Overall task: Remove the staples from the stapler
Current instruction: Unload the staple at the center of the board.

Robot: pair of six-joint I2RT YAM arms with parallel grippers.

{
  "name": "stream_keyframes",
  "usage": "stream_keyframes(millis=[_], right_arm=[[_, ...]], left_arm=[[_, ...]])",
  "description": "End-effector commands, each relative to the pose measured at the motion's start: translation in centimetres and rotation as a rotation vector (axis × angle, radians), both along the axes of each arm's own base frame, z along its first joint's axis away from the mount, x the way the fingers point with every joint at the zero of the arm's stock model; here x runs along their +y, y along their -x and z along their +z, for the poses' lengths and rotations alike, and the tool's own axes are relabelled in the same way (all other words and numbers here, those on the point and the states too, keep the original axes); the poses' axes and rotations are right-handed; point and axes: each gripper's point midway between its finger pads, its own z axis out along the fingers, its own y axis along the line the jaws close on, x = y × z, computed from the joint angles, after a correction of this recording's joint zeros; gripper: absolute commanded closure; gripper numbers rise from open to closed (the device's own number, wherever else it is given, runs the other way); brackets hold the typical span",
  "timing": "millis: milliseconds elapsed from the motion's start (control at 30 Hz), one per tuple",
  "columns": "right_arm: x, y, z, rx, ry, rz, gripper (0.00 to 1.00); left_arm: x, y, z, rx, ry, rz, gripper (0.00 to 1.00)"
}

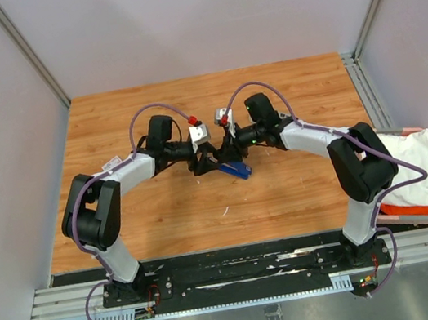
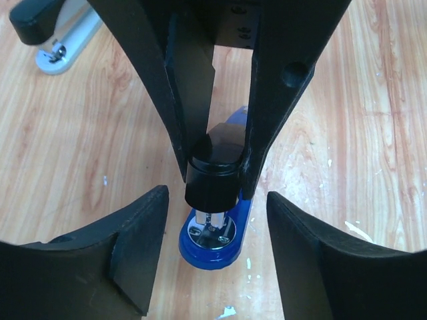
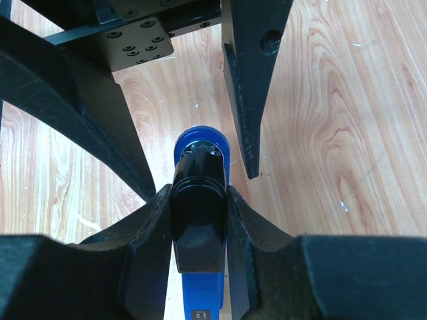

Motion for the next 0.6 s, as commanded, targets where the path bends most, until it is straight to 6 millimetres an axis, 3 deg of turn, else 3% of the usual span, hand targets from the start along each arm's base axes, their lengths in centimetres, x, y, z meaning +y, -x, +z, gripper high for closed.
stream_keyframes(millis=[0,467,567], right_arm=[[-0.3,-0.2,3.4,-0.059,-0.09,0.024,0.99],[-0.3,-0.1,3.5,-0.059,-0.095,0.029,0.99],[-0.3,-0.1,3.2,-0.054,-0.093,0.029,0.99]], left_arm=[[0.2,0.6,0.5,-0.033,-0.035,-0.054,0.34],[-0.3,-0.3,1.7,-0.028,0.019,0.007,0.42],[-0.5,-0.4,2.0,-0.018,0.03,0.009,0.49]])
